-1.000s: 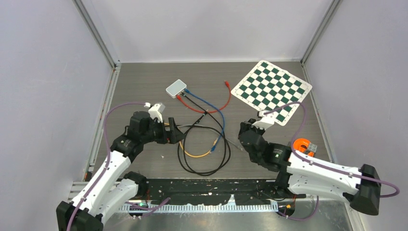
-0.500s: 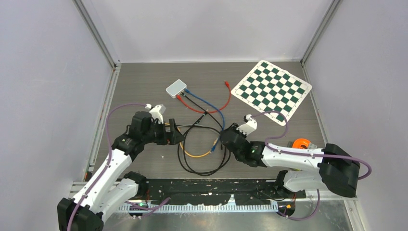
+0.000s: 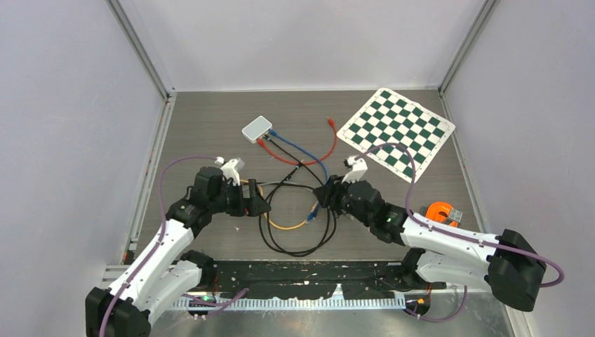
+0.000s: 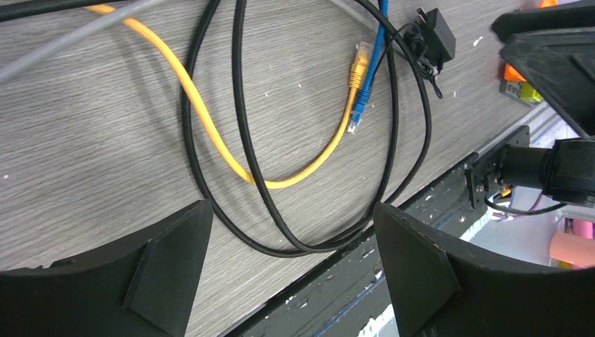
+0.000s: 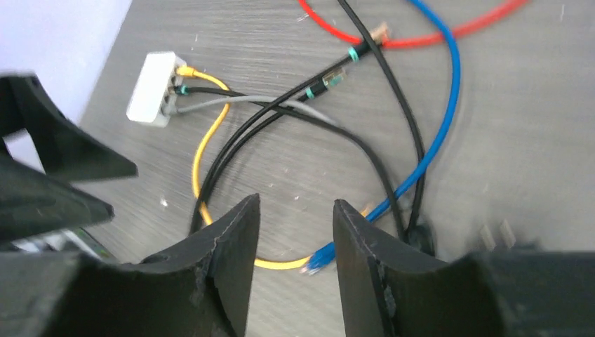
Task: Insert the plug into the switch port
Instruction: Pick up the power from the center of the board.
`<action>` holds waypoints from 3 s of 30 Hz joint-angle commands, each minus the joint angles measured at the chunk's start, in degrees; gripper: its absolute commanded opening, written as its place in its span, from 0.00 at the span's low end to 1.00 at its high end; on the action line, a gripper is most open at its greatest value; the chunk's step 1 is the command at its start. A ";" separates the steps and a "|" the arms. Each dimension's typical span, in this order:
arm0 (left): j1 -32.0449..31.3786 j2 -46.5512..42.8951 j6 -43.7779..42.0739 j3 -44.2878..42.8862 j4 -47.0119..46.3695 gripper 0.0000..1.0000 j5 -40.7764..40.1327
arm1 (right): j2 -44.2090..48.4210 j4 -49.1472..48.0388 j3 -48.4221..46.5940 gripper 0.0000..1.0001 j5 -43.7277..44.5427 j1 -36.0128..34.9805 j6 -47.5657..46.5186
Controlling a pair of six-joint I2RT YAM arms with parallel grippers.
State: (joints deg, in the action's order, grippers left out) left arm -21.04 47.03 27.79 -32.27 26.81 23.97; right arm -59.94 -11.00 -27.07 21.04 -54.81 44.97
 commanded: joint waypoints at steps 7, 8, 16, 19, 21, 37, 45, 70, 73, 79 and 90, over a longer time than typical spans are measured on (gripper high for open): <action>0.30 -5.28 -4.85 -5.20 6.35 0.94 -13.45 | -9.73 25.70 -18.04 0.48 -31.69 6.34 -74.52; 0.47 -6.15 -5.49 -5.34 6.67 0.95 -14.20 | -11.33 27.58 -18.99 0.48 -32.34 6.67 -79.58; 2.66 -11.39 -8.97 -6.47 10.59 0.97 -19.15 | -16.33 35.85 -19.59 0.47 -46.33 9.32 -109.17; 2.70 -12.64 -9.02 -5.52 10.95 0.97 -20.08 | -18.80 35.88 -20.51 0.47 -48.06 9.58 -112.32; 2.72 -13.12 -8.82 -5.40 10.91 0.97 -19.48 | -21.55 35.58 -21.22 0.47 -49.35 9.59 -113.78; 2.76 -12.90 -9.03 -5.73 11.20 0.99 -20.16 | -32.19 39.24 -27.33 0.43 -46.16 9.61 -118.94; 2.76 -12.70 -8.94 -5.82 11.50 1.00 -20.62 | -34.21 42.19 -29.79 0.36 -44.76 9.64 -121.47; 2.80 -13.44 -7.66 -5.18 10.99 1.00 -22.54 | -30.03 46.16 -27.81 0.31 -39.22 7.32 -125.73; 2.82 -13.67 -7.62 -5.34 11.00 1.00 -22.53 | -31.70 46.00 -28.58 0.32 -38.13 6.59 -125.25; 2.84 -13.27 -7.28 -4.86 10.38 1.00 -21.68 | -34.39 44.71 -29.55 0.33 -37.01 4.92 -124.52; 2.84 -14.14 -7.31 -4.80 10.28 0.99 -21.61 | -36.27 47.51 -33.52 0.33 -35.49 3.08 -124.31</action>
State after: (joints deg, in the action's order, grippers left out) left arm -18.61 33.34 20.56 -36.75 38.48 2.15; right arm -96.40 35.29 -58.17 -15.18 -51.07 -79.20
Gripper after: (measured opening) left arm 0.994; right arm 0.332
